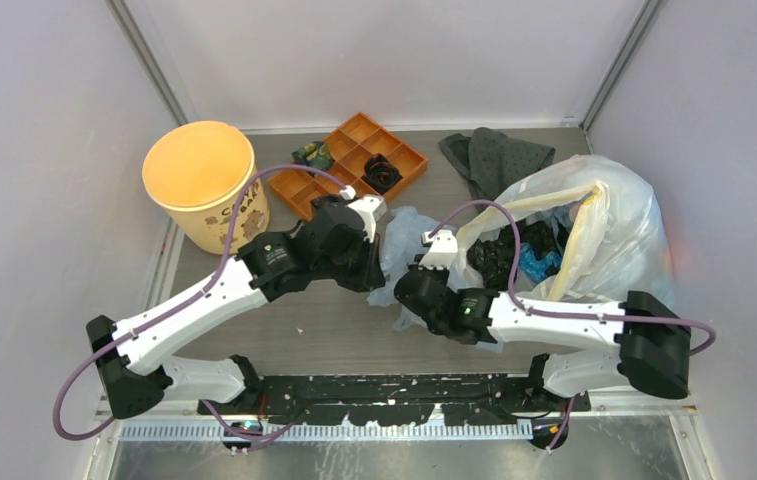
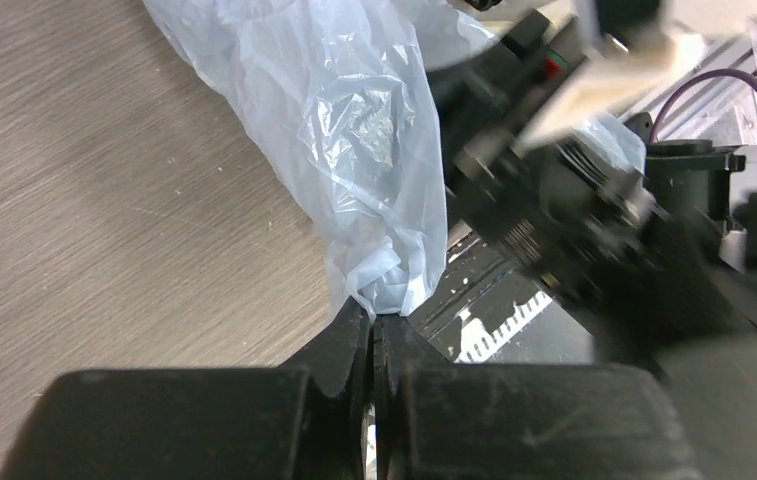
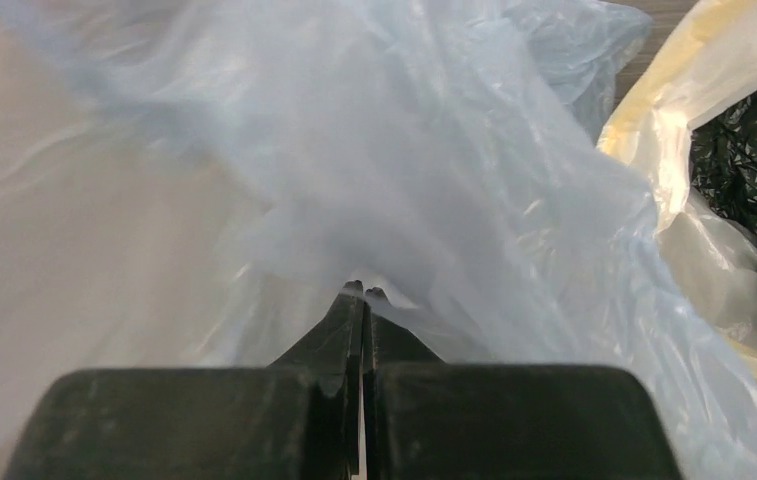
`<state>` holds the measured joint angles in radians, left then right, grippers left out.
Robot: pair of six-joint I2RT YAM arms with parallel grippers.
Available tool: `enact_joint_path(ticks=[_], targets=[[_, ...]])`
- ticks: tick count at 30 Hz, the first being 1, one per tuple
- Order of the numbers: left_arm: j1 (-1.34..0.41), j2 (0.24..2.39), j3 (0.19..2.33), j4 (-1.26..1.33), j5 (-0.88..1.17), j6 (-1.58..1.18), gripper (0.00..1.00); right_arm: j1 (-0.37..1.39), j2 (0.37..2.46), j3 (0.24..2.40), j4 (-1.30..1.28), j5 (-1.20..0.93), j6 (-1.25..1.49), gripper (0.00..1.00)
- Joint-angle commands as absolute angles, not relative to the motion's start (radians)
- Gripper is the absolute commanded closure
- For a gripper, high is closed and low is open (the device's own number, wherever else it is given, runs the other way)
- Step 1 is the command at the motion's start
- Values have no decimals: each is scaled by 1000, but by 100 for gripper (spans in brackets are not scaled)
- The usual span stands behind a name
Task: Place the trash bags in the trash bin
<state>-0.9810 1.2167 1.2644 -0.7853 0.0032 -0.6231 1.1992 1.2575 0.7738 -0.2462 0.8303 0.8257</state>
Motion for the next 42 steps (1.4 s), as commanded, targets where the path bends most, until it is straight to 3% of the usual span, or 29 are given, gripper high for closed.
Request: enact_joint_path(ticks=[1,14,25,35,42], targets=[[-984,1192,1318,-797,66,-629,100,1111,1291,698,61,858,839,99],[-988,1191,1399,-728,219,-663,100,1056,1433,658,395,829,726,99],[-987,1202,1491,-753,266,-594,99,1049,1473,651,512,730,539,99],[-984,1236,1639,-1052,-19,-464,99,1048,1231,621,416,616,378,99],[-981,1288,1740,-1074,95,-370,99,1057,1155,569,447,490,200,99]])
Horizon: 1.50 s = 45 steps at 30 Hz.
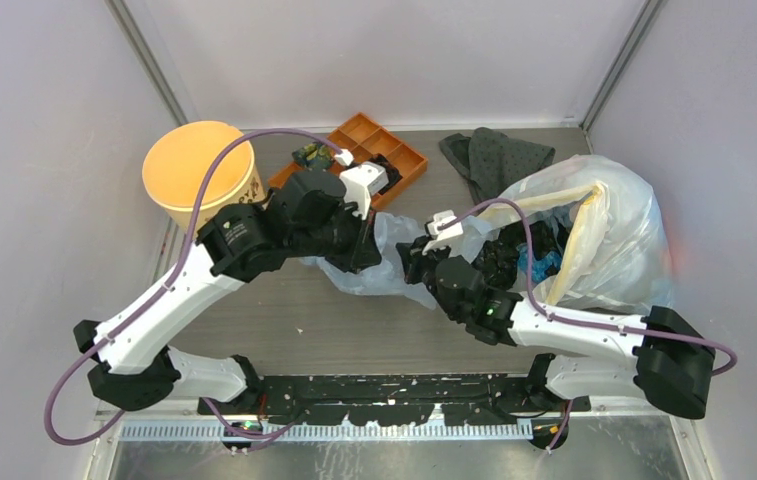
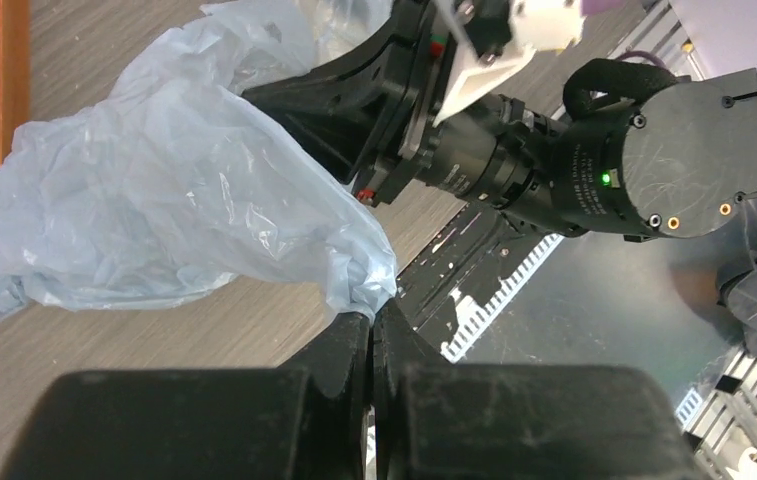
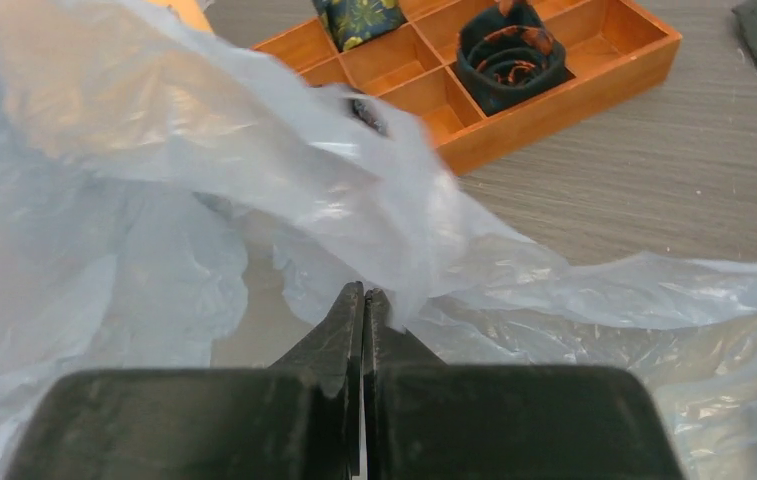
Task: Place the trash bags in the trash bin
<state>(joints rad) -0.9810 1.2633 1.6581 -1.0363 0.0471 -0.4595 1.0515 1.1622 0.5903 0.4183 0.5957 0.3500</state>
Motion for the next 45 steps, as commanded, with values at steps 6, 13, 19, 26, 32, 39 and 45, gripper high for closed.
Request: enact_joint_path(ticks=[6,13,19,26,32,39,45], targets=[[-982,1345,1820,-1070,184,-354,99,1105,1206,596,482,510,92,99],[-980,1379,1918,-1066,199,-361,99,1152,1295,562,682,571,-14,99],[-981,1418,1998,-1064,342,-356,99,1171,1396,590,772,630,-83,99],[-982,1366,1957,-942,495,-374,99,1153,1555,730,815,733,-99,99],[-981,1300,1927,-928,451,-368,99,1116,1641,763,826,884,-45,99],[-980,1238,1913,-1050,121,-280,99,1087,1521,662,826,818,-10,99],[-980,1258,1932,-1085,85,-221,100,1086,1402,592,766,694,10,99]])
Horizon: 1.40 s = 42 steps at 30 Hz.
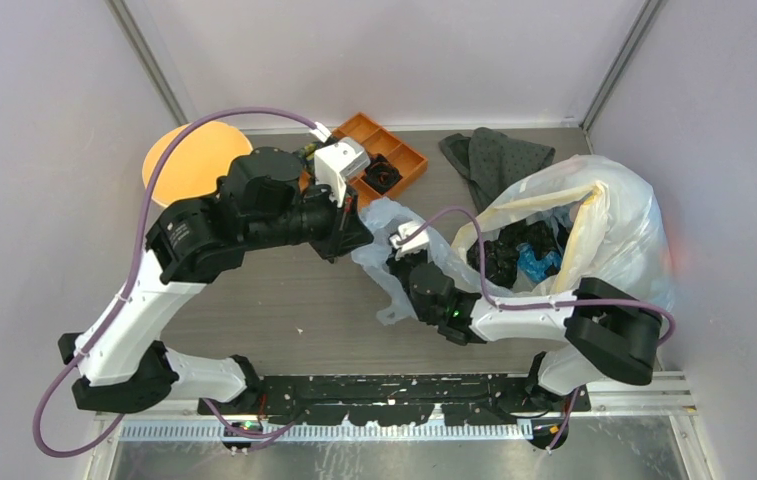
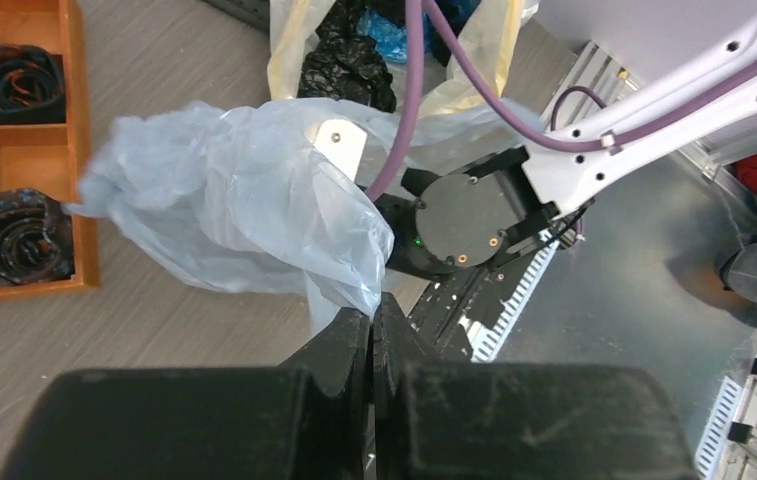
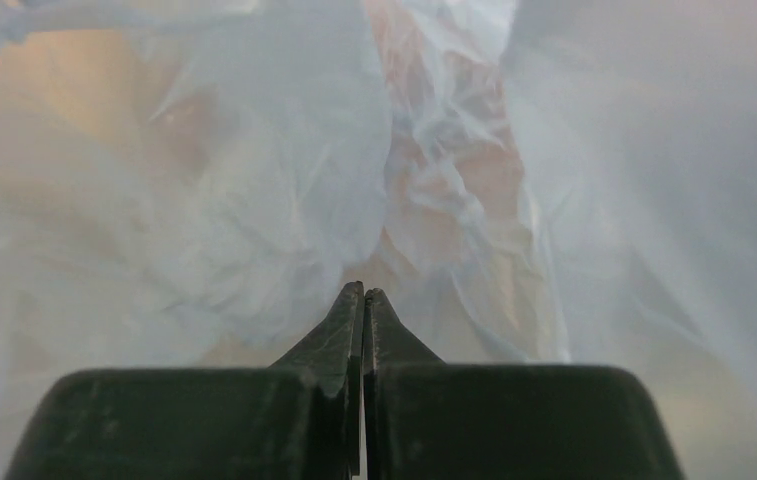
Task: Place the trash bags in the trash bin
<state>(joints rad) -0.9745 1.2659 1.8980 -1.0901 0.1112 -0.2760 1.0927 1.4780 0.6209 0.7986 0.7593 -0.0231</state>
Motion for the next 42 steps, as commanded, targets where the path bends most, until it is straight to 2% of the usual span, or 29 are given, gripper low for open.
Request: enact_joint_path(ticks=[1,8,19,29,36,39,42], targets=[[-980,1265,1930,-1082,91,-220,100,1088,1388,587,758,684,24,99],[-980,1284,1874,-1013,166,-234,99,1088,1326,619,661,614,63,99],[-980,1259,1916,-879,357,-341,99,1087,1486,685,713,652,49,99],[-980,1238,1827,-732,523,-401,100,1061,1557,850,545,909,108,99],[-980,1180,1784,-799,403,-364,100,967,1452,839,382,983,236,99],[-980,1156,1765,-857,306,-340,99,923,1390,840,280,908,319,99],[-980,1202,1827,-924,198,-275,100,929,1328,804,309,799,299,99]])
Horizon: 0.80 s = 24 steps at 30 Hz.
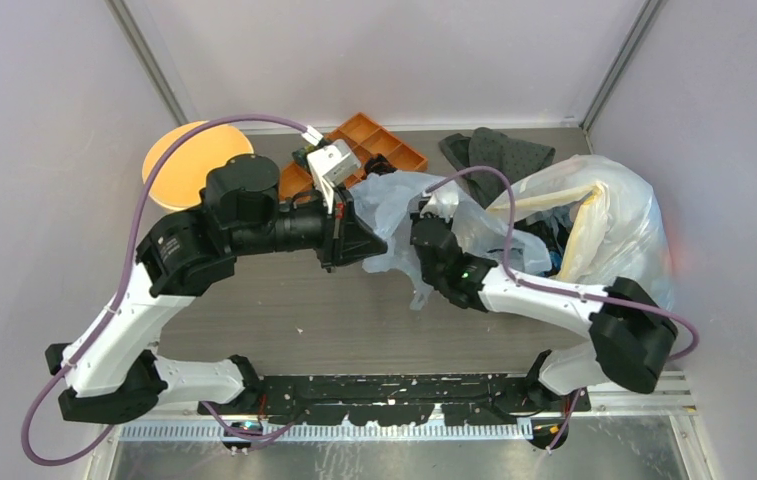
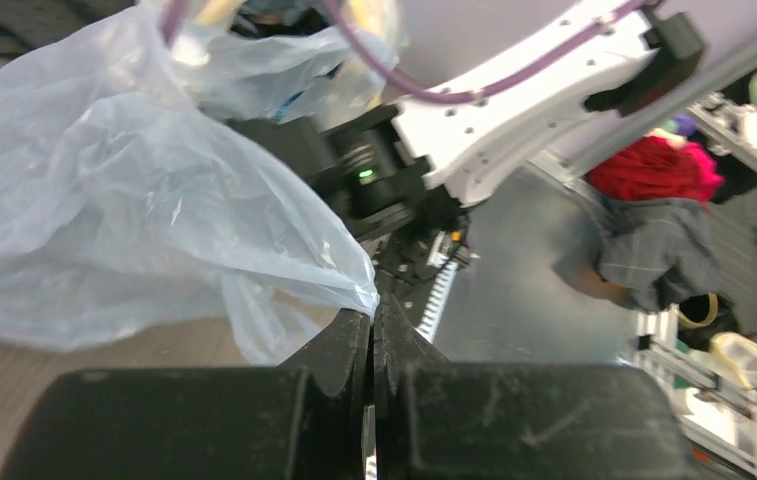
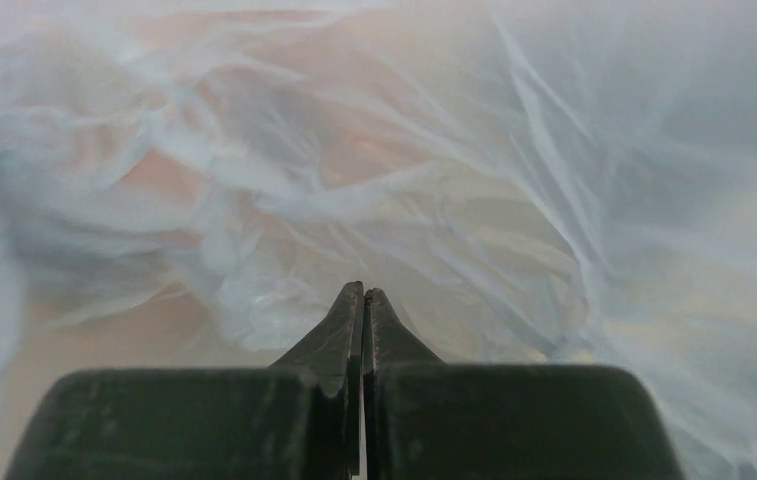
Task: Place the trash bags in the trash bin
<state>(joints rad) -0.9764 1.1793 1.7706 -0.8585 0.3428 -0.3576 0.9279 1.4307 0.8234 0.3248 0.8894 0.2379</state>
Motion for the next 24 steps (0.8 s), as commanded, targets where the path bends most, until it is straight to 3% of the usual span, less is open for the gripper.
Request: enact_joint_path(ticks=[1,5,12,19,24], targets=[[-980,1227,1849,-923,207,-258,100,937,1314,783,351,740,277,99],[-983,1348,1934,-830,360,-255,100,980,1320,745,490,596,210,99],[-1024,1420,2007,-632,592,-386,99,938,1549,850,610,578,236,99],[-1029,1288,1939,-582,565,-399,100,871,1627,878,605,565,351,99],[-1029,1189,1875,-632,451,-351,100,859,1589,908,424,799,357,99]])
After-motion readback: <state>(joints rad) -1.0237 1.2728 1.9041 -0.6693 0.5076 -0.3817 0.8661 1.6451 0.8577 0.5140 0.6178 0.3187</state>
